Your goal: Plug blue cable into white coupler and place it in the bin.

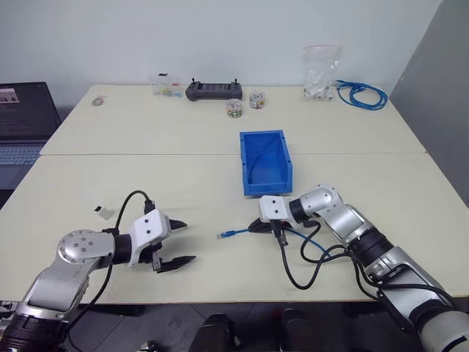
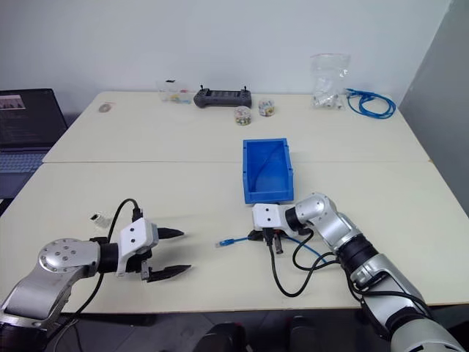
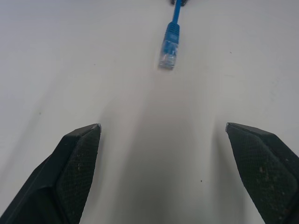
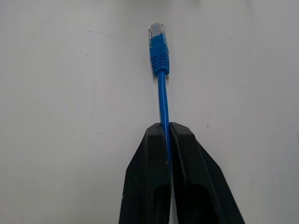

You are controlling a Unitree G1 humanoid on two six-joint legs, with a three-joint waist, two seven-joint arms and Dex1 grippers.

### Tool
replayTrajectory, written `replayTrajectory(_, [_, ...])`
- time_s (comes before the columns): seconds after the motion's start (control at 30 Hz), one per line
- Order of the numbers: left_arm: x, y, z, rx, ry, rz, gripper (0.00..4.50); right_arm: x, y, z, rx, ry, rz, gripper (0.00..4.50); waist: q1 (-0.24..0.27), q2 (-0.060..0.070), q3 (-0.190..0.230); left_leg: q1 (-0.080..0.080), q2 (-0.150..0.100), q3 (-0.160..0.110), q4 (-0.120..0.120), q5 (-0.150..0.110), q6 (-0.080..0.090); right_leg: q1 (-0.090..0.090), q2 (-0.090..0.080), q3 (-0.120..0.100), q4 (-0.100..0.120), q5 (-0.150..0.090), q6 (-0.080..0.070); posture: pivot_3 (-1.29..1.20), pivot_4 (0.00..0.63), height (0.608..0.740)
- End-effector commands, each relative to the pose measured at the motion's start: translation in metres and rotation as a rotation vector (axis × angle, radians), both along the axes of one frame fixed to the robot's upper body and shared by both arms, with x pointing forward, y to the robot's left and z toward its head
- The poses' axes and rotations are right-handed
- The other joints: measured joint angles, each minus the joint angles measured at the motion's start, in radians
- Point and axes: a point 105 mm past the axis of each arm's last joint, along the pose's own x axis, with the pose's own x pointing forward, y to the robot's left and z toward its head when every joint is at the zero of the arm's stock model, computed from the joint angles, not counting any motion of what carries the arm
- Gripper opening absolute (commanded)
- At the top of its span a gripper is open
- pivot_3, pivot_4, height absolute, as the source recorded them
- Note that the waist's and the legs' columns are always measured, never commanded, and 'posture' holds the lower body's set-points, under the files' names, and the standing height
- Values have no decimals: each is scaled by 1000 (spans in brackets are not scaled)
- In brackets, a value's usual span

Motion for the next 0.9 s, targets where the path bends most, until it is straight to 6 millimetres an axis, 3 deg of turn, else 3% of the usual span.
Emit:
replayTrajectory(0.03, [1,-5,1,16,-27,-46,4500,2,-1,3,-7,2,7,1383,-1,0,0,0,0,0,0,0,0,0,0,0,0,0,0,0,150,740])
replayTrajectory(0.2, [10,-10,-1,-4,-60,-34,4500,-1,-1,25,82,58,-12,2537,-2,0,0,0,0,0,0,0,0,0,0,0,0,0,0,0,150,740])
replayTrajectory(0.37, [23,-22,-6,-17,-116,-26,4500,-29,-16,58,187,155,-12,3670,2,1,0,-1,0,-1,0,0,0,0,0,-1,0,0,0,0,150,740])
replayTrajectory(0.53, [27,-33,-19,14,-119,-51,4500,-51,-33,63,235,191,-99,3670,9,1,0,-1,-1,-2,0,0,0,0,-1,-1,0,0,0,0,150,740])
replayTrajectory(0.73, [27,-40,-28,63,-119,-92,4500,-60,-43,63,273,209,-208,3670,10,1,-1,-1,-1,-2,0,0,0,1,-1,-1,-1,0,0,0,150,740])
replayTrajectory(0.87, [22,-37,-44,154,-59,-137,3830,-64,-50,62,280,203,-266,3712,16,3,-3,0,-2,-2,0,0,0,2,-2,-1,-1,0,1,0,150,740])
replayTrajectory(0.9, [22,-36,-46,166,-49,-136,3477,-65,-51,62,282,204,-271,3712,18,3,-4,0,-2,-1,0,0,0,2,-2,-1,-1,0,1,0,150,740])
